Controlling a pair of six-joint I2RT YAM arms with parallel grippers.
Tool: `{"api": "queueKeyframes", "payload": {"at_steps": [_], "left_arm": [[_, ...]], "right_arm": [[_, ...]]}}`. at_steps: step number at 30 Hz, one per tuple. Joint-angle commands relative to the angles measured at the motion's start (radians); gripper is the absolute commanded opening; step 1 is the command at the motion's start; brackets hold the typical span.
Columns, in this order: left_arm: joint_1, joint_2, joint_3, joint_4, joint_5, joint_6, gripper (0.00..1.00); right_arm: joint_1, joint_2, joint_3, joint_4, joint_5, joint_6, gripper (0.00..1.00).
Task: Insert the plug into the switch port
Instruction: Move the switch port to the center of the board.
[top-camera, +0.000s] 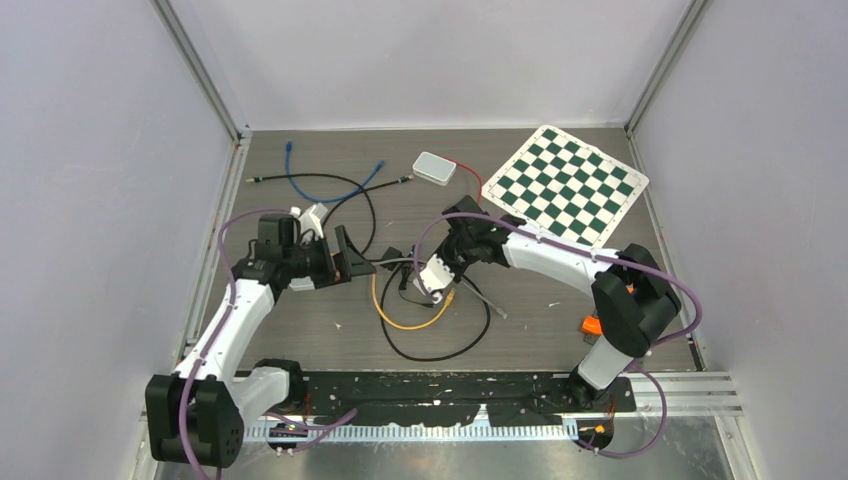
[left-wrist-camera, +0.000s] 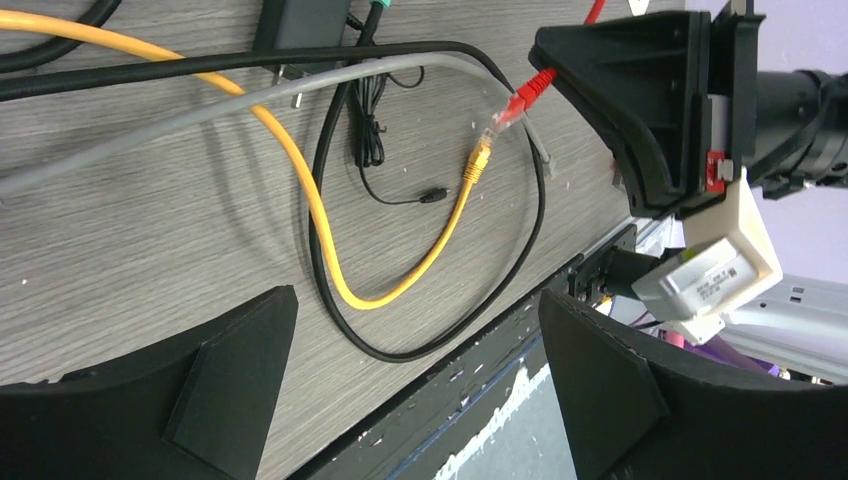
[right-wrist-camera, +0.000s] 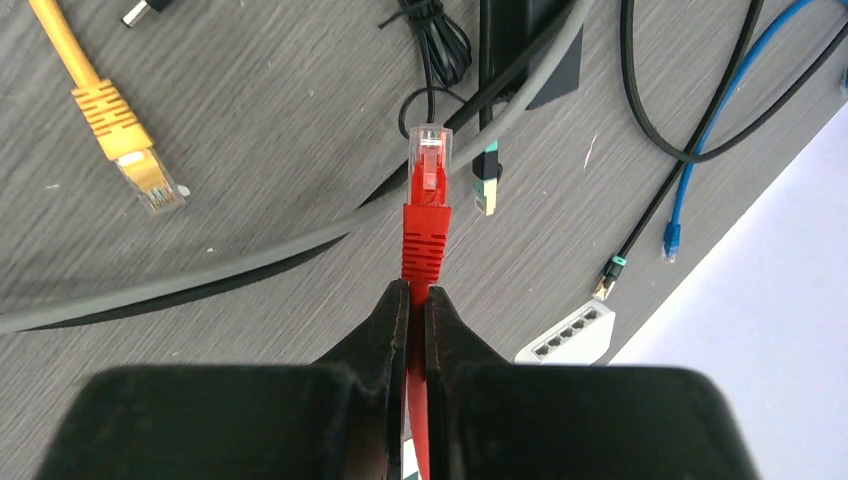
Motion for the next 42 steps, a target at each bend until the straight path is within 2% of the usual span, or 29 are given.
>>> {"api": "queueKeyframes", "payload": {"at_steps": [1, 11, 19, 25, 31, 36, 39, 42], "left_arm": [[0.005, 0.025, 0.040, 0.056, -0.015, -0.008, 0.95], [0.005, 0.130, 0.077, 0.157, -0.045, -0.077, 0.92], [-0.004, 0.313, 0.219, 0.286, -0.102, -0.141, 0.88], [-0.034, 0.485, 0.368, 0.457, -0.134, -0.212, 0.84], [-0.047, 0.754, 0.595, 0.576, -0.137, -0.272, 0.78], [-0.073, 0.922, 0.703, 0.773, -0.150, -0.367, 0.74], [-0.089, 1.032, 0.784, 0.854, -0.157, -0.445, 0.70], [-0.108, 1.144, 0.883, 0.926, -0.156, -0.529, 0.62]], "right_arm": [[0.026, -0.048, -0.017, 0.050, -0.005, 0.003, 0.05], [0.090, -0.074, -0.047, 0.106, -0.014, 0.062, 0.05], [0.098, -0.261, -0.176, 0.201, -0.018, 0.159, 0.05], [0.097, -0.391, -0.305, 0.283, -0.034, 0.260, 0.05], [0.100, -0.518, -0.408, 0.494, 0.054, 0.575, 0.05], [0.103, -0.641, -0.450, 0.659, 0.150, 0.980, 0.05], [0.108, -0.678, -0.428, 0.618, 0.238, 1.143, 0.05], [0.109, -0.713, -0.398, 0.536, 0.286, 1.294, 0.05]]}}
